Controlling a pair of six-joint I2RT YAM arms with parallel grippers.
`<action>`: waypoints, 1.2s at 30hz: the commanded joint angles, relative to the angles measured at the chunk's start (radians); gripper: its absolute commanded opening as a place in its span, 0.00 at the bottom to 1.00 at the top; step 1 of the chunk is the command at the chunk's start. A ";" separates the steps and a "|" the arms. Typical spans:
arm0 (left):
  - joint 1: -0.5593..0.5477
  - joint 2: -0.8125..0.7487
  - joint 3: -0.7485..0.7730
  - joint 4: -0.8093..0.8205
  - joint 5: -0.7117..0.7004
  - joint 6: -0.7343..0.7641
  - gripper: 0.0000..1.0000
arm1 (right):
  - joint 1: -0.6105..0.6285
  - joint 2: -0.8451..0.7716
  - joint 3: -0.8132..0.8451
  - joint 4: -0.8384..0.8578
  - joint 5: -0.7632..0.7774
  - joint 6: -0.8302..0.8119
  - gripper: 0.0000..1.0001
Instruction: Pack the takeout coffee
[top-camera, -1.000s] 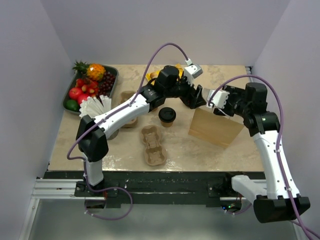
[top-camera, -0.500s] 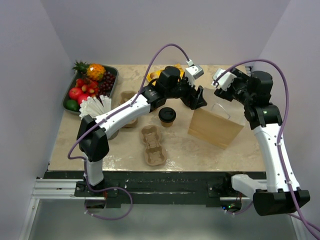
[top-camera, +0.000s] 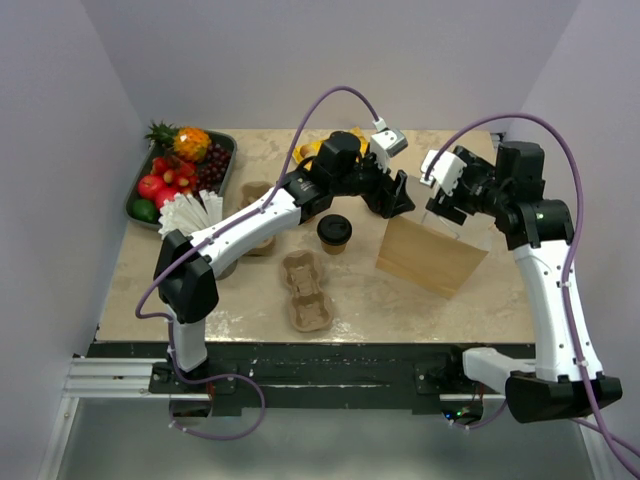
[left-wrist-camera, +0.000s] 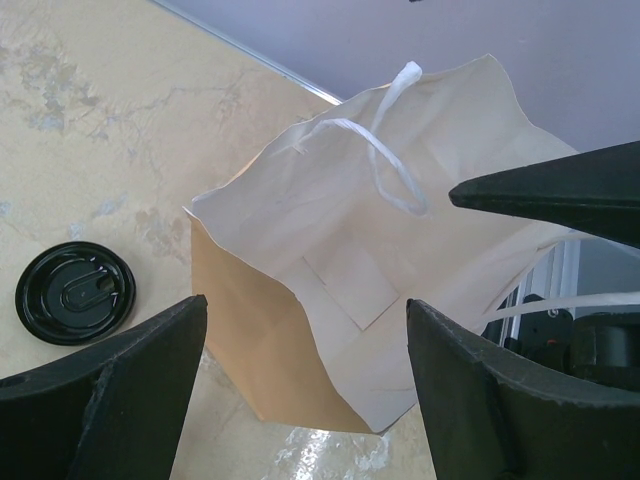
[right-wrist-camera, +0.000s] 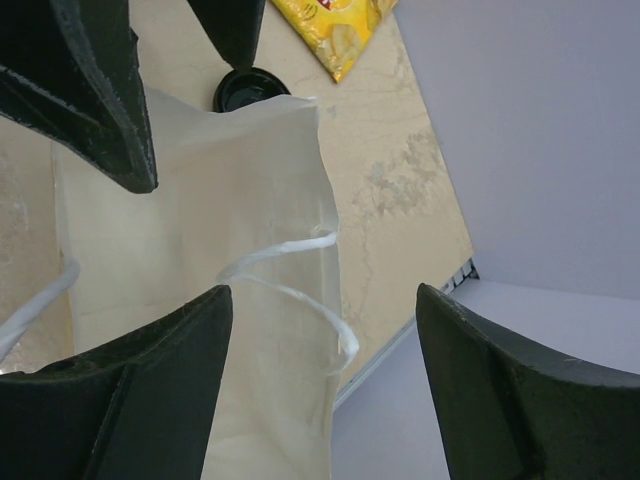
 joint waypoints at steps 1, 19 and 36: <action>-0.005 0.004 0.033 0.032 0.004 -0.017 0.85 | -0.005 0.002 0.053 -0.062 -0.001 -0.017 0.77; -0.005 0.004 0.041 0.029 0.004 -0.015 0.85 | 0.009 -0.052 -0.145 0.149 -0.027 0.061 0.93; -0.005 0.010 0.036 0.028 0.010 -0.015 0.85 | 0.021 -0.021 -0.129 0.355 0.209 0.072 0.95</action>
